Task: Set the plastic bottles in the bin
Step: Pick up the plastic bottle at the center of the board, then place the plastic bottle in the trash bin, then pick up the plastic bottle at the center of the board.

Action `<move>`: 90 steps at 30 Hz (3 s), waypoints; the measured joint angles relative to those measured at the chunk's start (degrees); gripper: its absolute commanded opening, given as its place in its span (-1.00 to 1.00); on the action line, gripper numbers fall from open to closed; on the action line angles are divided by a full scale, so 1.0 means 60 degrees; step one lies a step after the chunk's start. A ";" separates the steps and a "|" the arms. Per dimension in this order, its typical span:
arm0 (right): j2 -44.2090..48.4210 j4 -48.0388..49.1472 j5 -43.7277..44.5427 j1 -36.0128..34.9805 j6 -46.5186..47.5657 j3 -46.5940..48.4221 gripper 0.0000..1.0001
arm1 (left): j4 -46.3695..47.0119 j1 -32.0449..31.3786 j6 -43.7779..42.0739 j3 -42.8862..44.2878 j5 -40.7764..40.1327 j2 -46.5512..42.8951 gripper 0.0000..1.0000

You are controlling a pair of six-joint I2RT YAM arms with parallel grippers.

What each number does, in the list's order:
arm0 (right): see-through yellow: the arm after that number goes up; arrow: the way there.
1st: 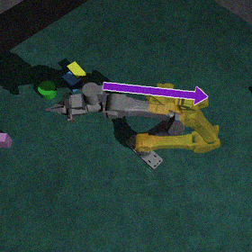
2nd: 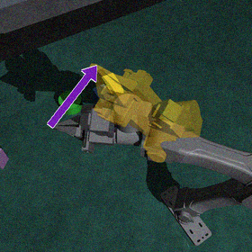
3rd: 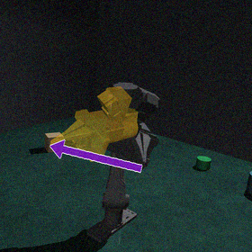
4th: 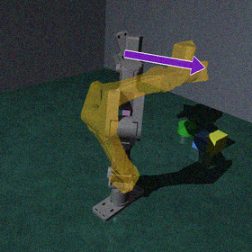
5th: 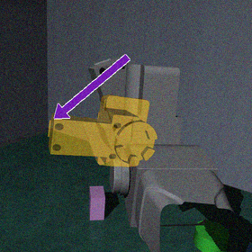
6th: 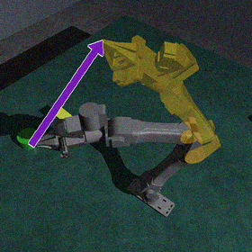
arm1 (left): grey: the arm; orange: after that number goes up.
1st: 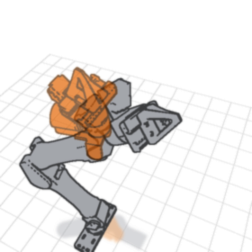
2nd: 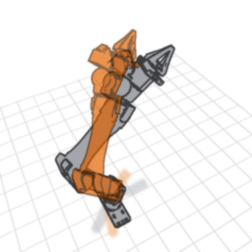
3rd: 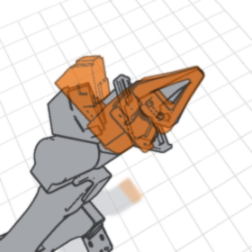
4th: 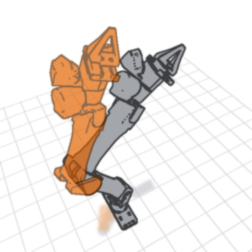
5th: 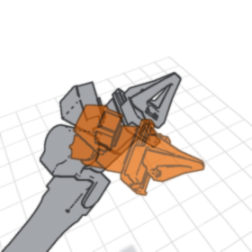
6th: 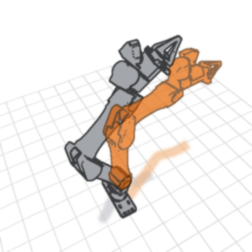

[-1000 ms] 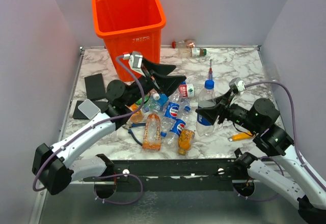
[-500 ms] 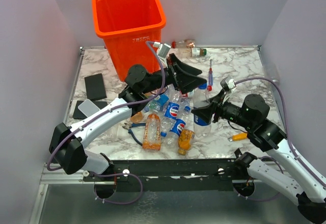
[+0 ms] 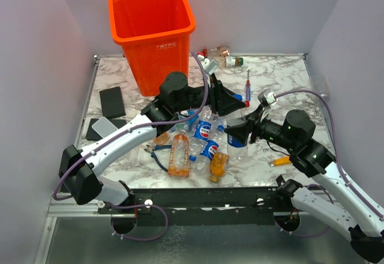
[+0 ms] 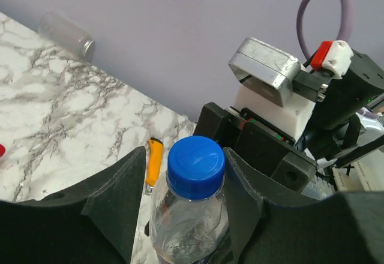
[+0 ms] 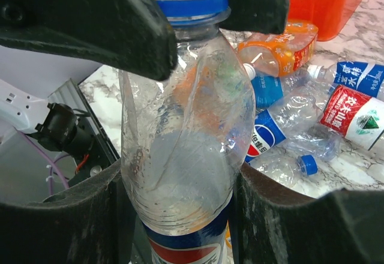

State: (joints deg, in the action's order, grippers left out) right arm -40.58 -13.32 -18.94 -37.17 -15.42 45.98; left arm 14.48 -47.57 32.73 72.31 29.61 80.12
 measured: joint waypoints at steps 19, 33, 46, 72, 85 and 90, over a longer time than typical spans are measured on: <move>0.0066 -0.0244 0.0073 0.0018 -0.0426 0.0168 1.00 | -0.0372 0.0000 -0.0288 0.0055 -0.0798 -0.0047 -1.00; 0.0947 -0.0871 -0.0215 0.0018 -0.0725 0.2375 1.00 | -0.0721 0.1432 -0.3344 0.4044 -0.6233 -0.0597 -1.00; 0.1472 -0.1526 0.1020 0.0018 -0.0750 0.0761 1.00 | 0.2816 0.2444 -0.8637 0.5719 -1.0633 0.1333 -1.00; 0.1144 -0.2452 0.4976 0.0018 -0.1479 0.0594 1.00 | 0.1639 0.0091 -0.7989 0.5482 -1.1030 0.1275 0.98; -0.2783 -0.2408 0.8972 0.0521 -0.2685 0.1228 1.00 | -0.0787 -0.0106 -0.3595 -0.2838 -0.7960 -0.2160 0.98; -0.4382 -0.1300 0.7748 0.1694 -0.3162 0.1045 1.00 | -0.1596 -0.0109 -0.3060 -0.4743 -0.7708 -0.3829 0.98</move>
State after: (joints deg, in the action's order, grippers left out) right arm -66.87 -21.12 27.55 -27.00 -34.39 52.25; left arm 4.91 -48.23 14.37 43.86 -16.64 57.14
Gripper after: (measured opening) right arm 0.998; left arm 0.990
